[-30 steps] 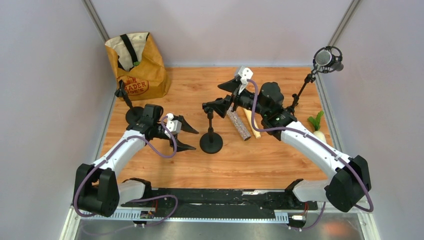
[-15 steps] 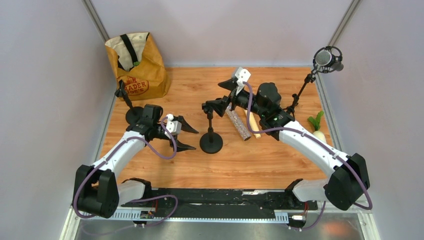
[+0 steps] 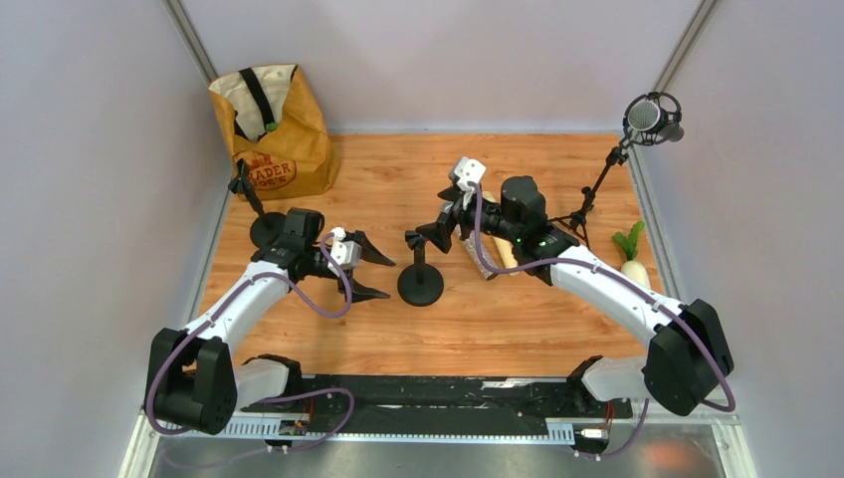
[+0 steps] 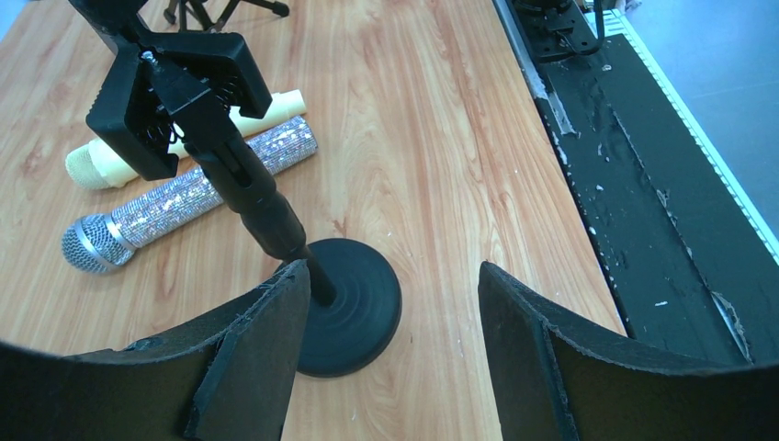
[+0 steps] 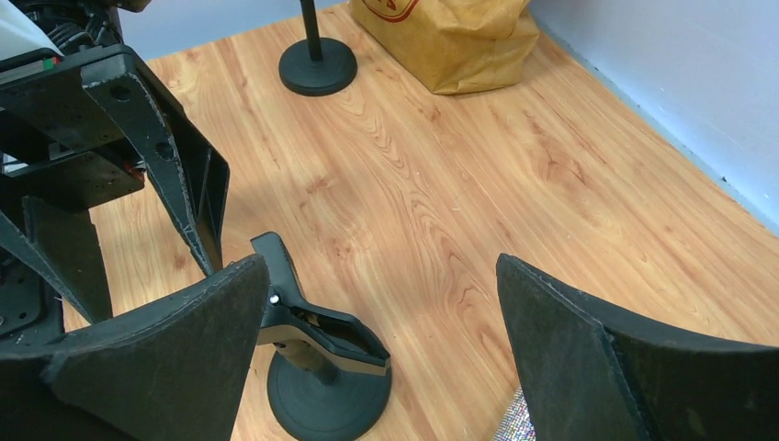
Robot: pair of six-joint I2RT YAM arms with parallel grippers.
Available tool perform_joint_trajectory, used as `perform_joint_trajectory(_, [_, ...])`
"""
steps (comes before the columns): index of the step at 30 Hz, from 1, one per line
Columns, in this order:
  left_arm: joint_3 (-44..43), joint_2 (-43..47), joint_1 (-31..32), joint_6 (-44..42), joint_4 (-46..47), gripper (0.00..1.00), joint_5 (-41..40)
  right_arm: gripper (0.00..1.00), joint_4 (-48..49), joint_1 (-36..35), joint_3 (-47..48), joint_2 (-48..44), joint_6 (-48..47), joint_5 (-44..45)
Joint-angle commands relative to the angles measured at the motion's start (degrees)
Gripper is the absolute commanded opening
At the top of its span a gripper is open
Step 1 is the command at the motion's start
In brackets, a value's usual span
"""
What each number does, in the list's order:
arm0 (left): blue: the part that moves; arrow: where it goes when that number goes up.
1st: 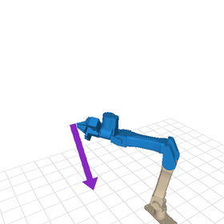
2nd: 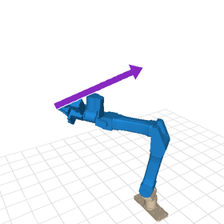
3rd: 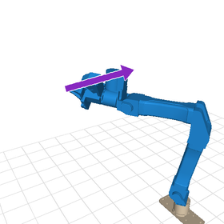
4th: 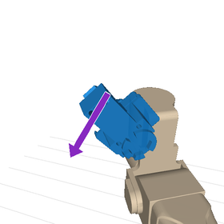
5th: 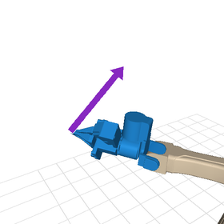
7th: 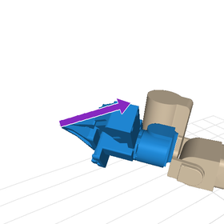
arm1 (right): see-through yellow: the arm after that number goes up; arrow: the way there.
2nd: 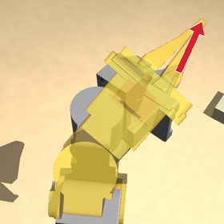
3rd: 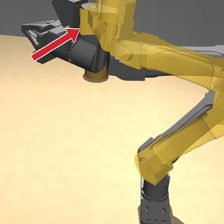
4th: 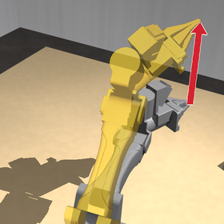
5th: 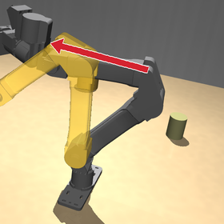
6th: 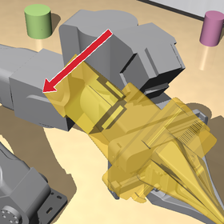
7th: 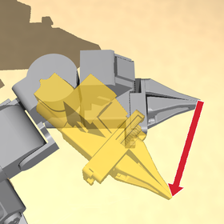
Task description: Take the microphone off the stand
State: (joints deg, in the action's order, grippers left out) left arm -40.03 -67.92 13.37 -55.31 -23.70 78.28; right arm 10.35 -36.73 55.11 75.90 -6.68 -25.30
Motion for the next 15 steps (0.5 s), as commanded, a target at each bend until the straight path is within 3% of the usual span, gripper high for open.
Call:
perform_joint_trajectory(1, [0.1,0.9,-0.3,-0.1,1.4,0.75,1.4,1.00,1.3,-0.3,0.1,-0.9,-1.0,-1.4])
perform_joint_trajectory(4, [0.7,1.1,-0.4,1.5,3.5,0.75,0.8,1.00,1.9,-0.2,-0.4,-2.1,-2.1,-1.8])
perform_joint_trajectory(9, [4.5,1.1,-0.3,11.8,17.1,0.75,-0.8,1.00,3.6,0.3,-3.3,-5.9,-5.2,-5.0])
perform_joint_trajectory(15, [4.1,-0.1,-0.3,12.7,17.8,0.75,-0.6,1.00,3.6,1.0,-6.3,-8.1,-7.5,-11.1])
